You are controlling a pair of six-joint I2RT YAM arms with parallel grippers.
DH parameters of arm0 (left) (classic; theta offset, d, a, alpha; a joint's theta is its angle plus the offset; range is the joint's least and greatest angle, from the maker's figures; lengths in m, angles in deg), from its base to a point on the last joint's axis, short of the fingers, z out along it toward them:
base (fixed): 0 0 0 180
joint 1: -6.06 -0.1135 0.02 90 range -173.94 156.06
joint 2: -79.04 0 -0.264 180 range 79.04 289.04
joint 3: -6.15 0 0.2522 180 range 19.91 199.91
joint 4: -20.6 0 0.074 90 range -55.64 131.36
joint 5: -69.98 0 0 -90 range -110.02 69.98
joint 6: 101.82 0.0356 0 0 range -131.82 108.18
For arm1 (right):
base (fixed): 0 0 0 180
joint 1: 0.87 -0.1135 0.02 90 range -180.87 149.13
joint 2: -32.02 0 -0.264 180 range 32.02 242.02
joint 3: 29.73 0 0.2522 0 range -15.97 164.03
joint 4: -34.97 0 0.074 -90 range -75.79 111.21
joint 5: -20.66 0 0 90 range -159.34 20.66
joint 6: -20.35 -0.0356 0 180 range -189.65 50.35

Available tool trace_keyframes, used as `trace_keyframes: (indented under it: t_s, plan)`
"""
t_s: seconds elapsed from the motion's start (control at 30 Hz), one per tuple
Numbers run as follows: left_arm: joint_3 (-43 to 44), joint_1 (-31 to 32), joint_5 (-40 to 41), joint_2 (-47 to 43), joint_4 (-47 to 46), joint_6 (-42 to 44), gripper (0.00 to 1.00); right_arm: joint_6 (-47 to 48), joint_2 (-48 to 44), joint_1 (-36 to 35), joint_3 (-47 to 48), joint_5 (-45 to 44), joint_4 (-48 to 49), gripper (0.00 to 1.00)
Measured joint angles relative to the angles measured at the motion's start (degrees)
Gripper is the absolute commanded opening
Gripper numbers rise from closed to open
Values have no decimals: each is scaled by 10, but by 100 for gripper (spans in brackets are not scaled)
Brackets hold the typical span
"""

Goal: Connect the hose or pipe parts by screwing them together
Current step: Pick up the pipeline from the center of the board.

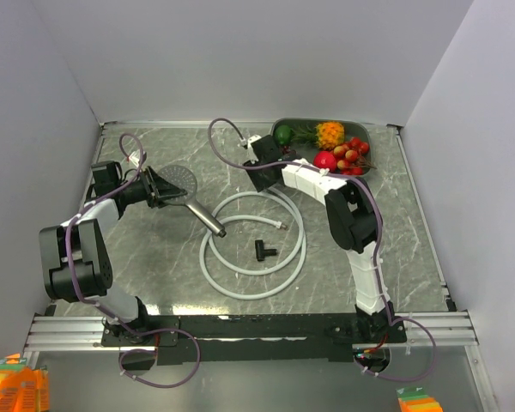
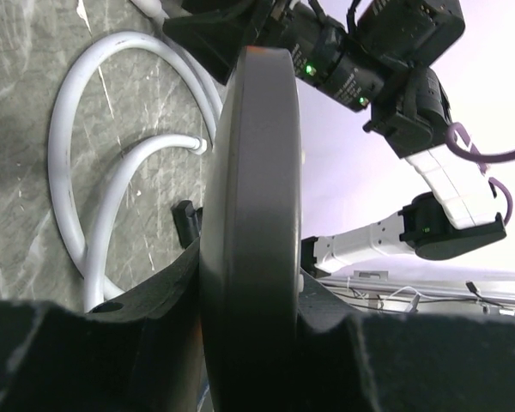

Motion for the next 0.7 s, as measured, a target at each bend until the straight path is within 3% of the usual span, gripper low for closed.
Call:
trace_keyframes:
  t_s: [0.43,0.7]
  plan:
    - [0,0,-9,19,7,4,1,14,62,7,49,4,-12,55]
    - [0,0,-11,19,2,0,1,14,70,7,72,13,-35,31]
